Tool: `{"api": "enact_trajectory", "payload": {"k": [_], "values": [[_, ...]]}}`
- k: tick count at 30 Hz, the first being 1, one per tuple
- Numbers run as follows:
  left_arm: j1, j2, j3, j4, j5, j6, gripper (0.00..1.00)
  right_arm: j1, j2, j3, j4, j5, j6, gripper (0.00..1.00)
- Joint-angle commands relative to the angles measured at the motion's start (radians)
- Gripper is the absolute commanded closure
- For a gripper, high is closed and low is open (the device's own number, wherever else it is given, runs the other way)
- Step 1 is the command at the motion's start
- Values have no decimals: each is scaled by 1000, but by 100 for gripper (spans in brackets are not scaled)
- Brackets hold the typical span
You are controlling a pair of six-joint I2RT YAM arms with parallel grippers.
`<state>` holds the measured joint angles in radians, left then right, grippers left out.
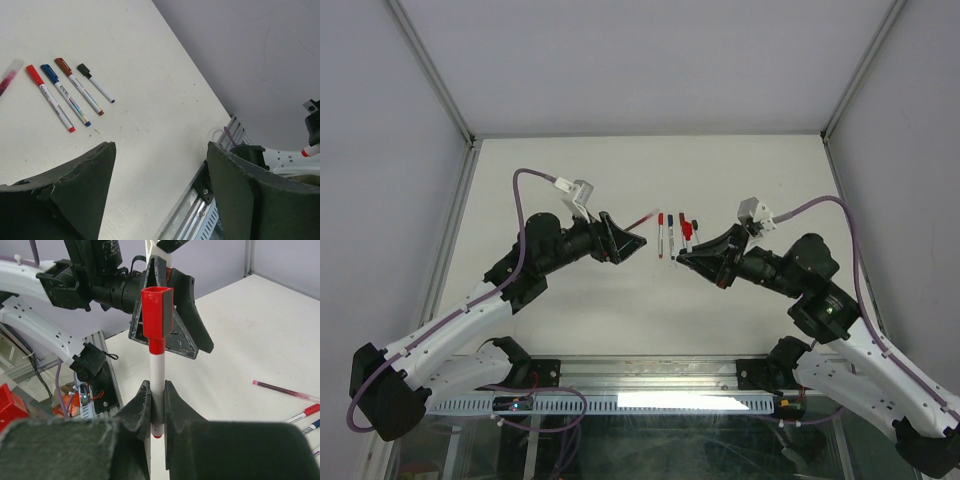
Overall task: Insert the pens into the pen caps
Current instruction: Insert the pen cap onto the pen, then place the pen at the center of the board.
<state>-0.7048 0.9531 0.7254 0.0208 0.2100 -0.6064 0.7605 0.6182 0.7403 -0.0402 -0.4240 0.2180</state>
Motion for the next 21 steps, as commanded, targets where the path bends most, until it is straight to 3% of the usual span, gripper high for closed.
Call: {"api": "enact_trajectory", "payload": {"k": [1, 11, 17, 21], "values": [[14, -2, 39, -20, 18, 76, 24, -3, 1, 42, -22, -45, -59, 100], [13, 23, 80, -94, 12, 159, 21, -3, 31, 71, -67, 11, -100, 100], [15, 68, 122, -192, -54, 182, 21, -6, 205, 191, -320, 421, -48, 100], [22, 106, 151, -274, -95, 209, 21, -52, 421, 343, -540, 570, -44, 100]]}}
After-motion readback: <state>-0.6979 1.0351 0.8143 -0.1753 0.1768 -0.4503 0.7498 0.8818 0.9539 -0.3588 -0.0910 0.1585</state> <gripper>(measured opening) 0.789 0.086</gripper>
